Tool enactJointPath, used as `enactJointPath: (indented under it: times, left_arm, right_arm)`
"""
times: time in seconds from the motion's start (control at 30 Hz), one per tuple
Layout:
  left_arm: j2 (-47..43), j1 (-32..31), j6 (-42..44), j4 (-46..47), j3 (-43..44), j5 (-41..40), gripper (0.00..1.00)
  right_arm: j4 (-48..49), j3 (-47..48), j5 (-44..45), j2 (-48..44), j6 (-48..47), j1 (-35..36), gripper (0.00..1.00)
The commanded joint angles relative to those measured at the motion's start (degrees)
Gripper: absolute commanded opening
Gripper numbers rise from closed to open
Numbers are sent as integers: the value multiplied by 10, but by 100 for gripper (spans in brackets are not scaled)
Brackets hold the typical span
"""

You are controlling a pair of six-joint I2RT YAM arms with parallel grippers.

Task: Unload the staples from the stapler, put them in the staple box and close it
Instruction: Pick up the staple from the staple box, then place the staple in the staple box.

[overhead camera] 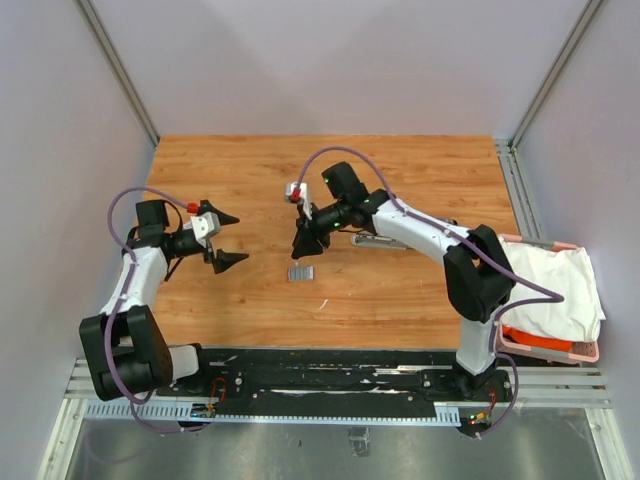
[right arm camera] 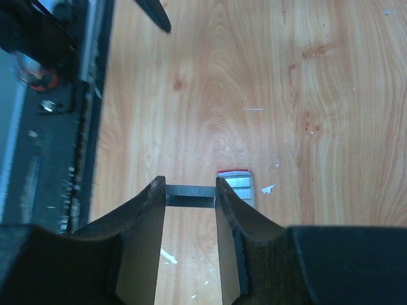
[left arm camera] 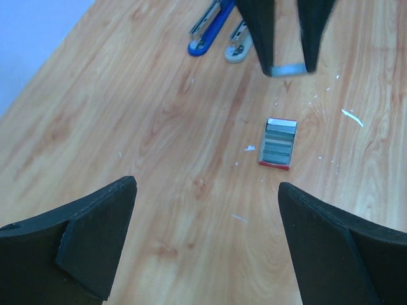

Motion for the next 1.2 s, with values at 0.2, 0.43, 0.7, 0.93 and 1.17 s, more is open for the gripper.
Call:
enactJointPath:
  times: [0.2, 0.43, 0.7, 0.93, 1.17]
  left_arm:
    - [19, -134, 347, -39, 11, -51, 98]
    - [-35, -228, 19, 396, -106, -204, 98]
    - [-54, -259, -204, 639, -157, -209, 98]
    - [-10, -263, -461, 996, -211, -183, 100]
    - [31, -276, -495, 1054, -214, -118, 87]
  right_arm:
    - [420, -133, -192, -45, 465, -85, 33]
    - [590, -159, -183, -25, 632, -86, 35]
    - [637, -192, -155, -27, 672, -85, 37]
    - [668, -203, -143, -29, 702, -85, 38]
    - [673, -205, -141, -34, 708, -85, 38]
